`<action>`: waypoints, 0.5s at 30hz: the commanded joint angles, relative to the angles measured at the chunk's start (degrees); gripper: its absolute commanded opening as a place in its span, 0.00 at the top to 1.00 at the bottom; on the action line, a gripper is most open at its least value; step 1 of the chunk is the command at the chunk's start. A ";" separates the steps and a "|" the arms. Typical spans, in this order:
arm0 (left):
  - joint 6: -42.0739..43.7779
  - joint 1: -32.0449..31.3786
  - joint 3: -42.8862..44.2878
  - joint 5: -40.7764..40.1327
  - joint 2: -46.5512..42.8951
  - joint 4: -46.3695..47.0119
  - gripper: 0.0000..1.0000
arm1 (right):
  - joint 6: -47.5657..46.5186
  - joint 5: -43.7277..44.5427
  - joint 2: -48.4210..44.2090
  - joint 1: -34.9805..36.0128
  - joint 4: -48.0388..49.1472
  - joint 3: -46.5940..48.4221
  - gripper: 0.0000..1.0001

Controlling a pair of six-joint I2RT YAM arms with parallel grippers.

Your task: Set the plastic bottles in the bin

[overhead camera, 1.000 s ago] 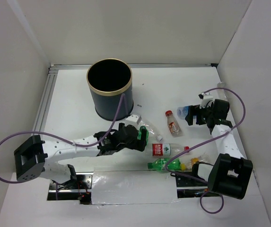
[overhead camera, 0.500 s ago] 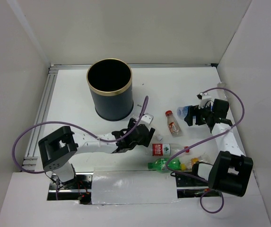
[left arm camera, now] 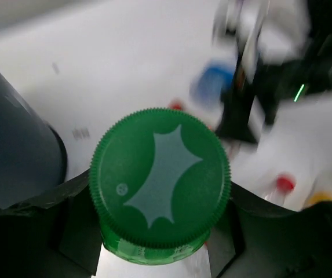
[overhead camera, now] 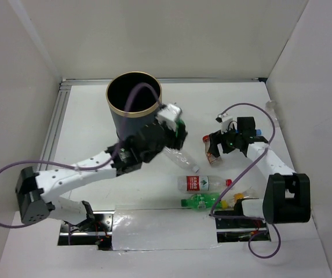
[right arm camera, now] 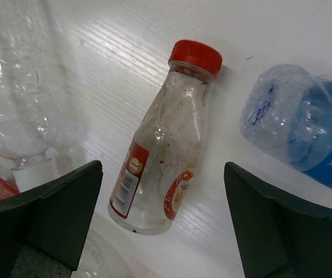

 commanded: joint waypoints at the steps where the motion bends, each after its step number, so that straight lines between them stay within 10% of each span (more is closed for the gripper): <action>1: 5.56 7.11 7.29 -3.26 -6.13 5.10 1.00 | 4.81 5.78 3.26 2.79 1.59 2.30 0.05; 12: 6.36 32.43 11.87 -6.00 1.50 7.67 0.88 | 6.66 13.53 11.17 7.80 6.69 2.82 0.02; 13: 4.96 33.40 11.87 -3.73 2.20 6.27 0.81 | 7.27 15.10 11.18 8.59 6.70 2.82 0.05; 15: 4.33 34.55 10.29 -1.44 2.21 4.68 0.32 | 7.80 16.78 13.36 9.30 7.22 2.82 0.08</action>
